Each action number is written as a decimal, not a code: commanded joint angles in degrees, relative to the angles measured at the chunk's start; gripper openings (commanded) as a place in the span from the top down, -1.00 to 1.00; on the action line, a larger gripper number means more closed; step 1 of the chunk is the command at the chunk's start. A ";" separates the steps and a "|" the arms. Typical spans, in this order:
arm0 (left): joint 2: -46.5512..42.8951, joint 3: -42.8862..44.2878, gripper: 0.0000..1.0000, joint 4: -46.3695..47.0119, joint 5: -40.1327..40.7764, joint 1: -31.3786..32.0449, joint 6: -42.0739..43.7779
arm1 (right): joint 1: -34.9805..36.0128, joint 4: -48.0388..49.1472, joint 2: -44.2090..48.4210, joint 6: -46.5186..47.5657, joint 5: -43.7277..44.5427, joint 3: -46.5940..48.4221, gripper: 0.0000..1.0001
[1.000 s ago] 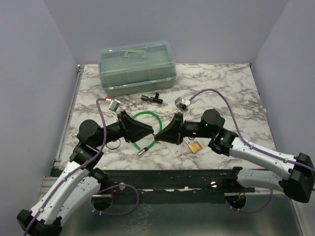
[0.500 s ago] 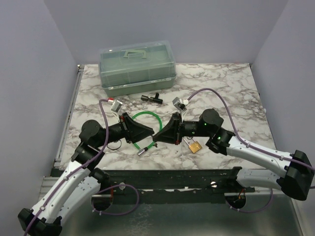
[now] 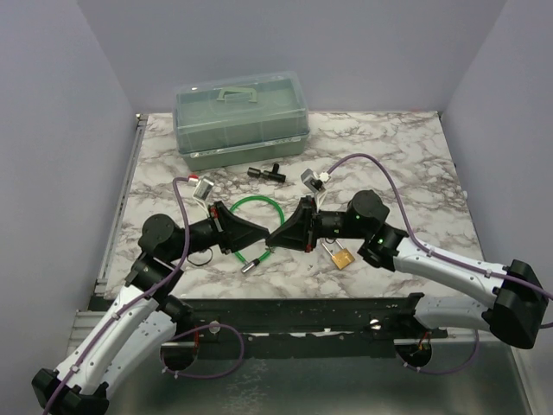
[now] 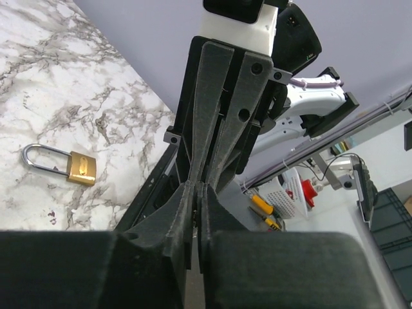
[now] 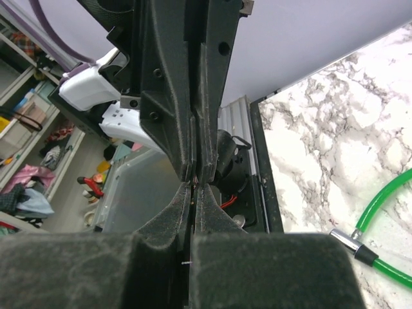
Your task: Unlock with the key
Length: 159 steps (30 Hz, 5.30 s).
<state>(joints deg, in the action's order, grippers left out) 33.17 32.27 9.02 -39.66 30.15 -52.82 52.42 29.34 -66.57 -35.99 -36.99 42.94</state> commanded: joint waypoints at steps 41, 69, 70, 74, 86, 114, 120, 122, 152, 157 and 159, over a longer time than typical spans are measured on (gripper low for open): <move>0.00 4.50 1.00 -7.14 8.97 0.35 0.35 | -0.39 0.72 -0.97 0.46 1.16 0.08 0.33; -0.77 3.67 1.00 -7.17 10.28 0.35 0.47 | -0.48 -4.95 0.05 2.68 5.43 1.31 0.36; -0.77 3.59 1.00 -7.17 10.34 0.35 0.48 | -0.49 -4.78 0.11 2.61 5.24 1.42 0.33; -0.78 3.41 1.00 -7.09 10.65 0.35 0.52 | -0.47 -3.97 -0.06 2.04 4.63 1.37 0.23; -0.34 2.76 1.00 -6.73 10.83 0.35 0.68 | -0.48 -2.14 -0.37 0.81 3.77 1.55 0.20; 0.49 0.84 1.00 -5.54 12.39 0.35 0.60 | -0.50 -0.43 -0.86 -0.05 2.39 2.71 0.79; 0.50 0.71 1.00 -5.35 12.68 0.35 0.66 | -0.48 -0.64 -1.44 -0.30 2.74 2.85 0.41; 0.37 0.56 1.00 -5.33 12.76 0.35 0.61 | -0.48 -0.52 -1.45 -0.40 2.80 2.85 0.40; 0.46 2.44 -0.87 -19.93 27.46 0.35 4.01 | -0.56 -18.15 1.30 0.56 20.70 0.63 0.99; 3.15 3.03 -0.78 -26.91 36.16 0.35 5.12 | -0.98 -25.26 4.29 -0.31 29.09 -1.21 0.99; 5.03 2.72 -0.72 -27.40 37.06 0.35 5.20 | -1.13 -27.81 4.87 -0.98 32.13 -1.37 0.99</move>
<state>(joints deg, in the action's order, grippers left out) 35.53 33.82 -12.29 -10.24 30.46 -49.25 51.62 9.63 -63.31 -36.18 -14.37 42.61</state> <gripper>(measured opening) 0.891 0.026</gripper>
